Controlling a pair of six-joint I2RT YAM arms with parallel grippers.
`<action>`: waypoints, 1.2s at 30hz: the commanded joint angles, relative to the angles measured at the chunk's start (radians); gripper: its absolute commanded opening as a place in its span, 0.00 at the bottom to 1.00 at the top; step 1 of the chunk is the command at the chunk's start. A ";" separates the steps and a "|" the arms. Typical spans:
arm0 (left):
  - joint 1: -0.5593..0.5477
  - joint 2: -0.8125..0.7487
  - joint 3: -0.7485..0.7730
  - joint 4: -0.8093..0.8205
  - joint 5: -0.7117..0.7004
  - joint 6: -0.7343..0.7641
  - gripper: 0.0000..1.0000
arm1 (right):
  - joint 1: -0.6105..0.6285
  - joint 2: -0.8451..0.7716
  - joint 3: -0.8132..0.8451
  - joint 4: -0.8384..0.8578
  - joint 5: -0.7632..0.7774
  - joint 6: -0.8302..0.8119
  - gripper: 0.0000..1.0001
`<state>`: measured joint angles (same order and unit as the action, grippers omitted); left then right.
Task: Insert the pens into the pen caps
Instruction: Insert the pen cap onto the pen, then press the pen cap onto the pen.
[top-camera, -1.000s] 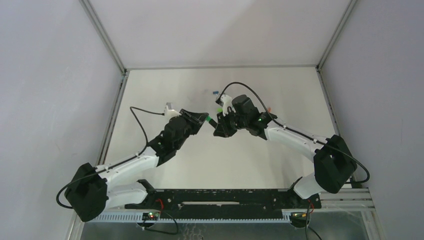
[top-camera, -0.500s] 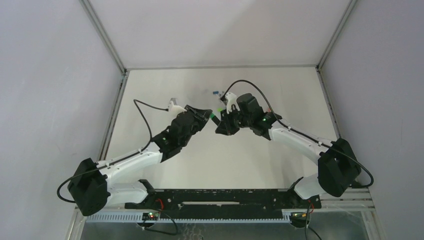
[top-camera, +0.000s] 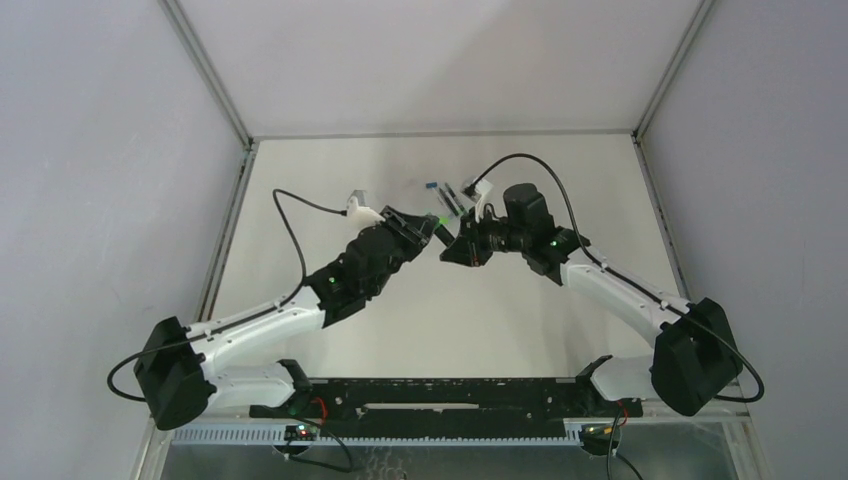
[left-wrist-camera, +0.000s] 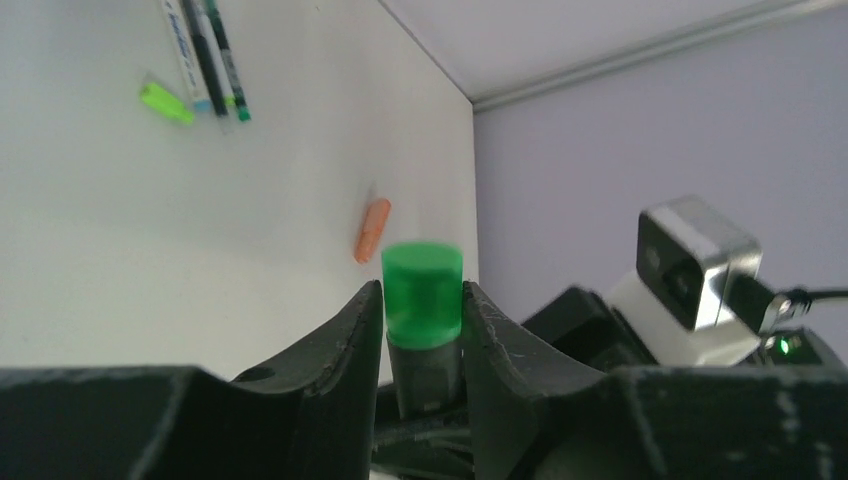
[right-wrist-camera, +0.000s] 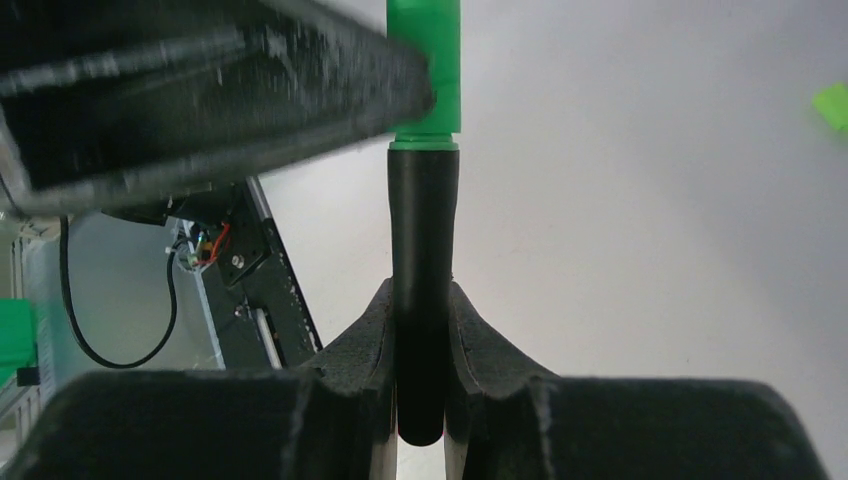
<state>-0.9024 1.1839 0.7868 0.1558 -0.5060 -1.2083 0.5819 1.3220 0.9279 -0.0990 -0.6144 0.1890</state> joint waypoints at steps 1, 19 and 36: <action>-0.044 -0.027 0.042 0.018 0.044 0.046 0.41 | -0.018 -0.050 0.004 0.141 -0.034 0.017 0.00; -0.066 -0.159 -0.077 0.219 0.087 0.226 0.74 | -0.077 -0.082 -0.006 0.161 -0.104 0.053 0.00; -0.038 -0.572 -0.369 0.595 0.387 0.925 1.00 | -0.187 -0.114 -0.006 0.143 -0.585 -0.098 0.00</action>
<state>-0.9630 0.6540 0.4629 0.6243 -0.2199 -0.4362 0.4072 1.2346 0.9234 0.0193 -0.9970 0.1692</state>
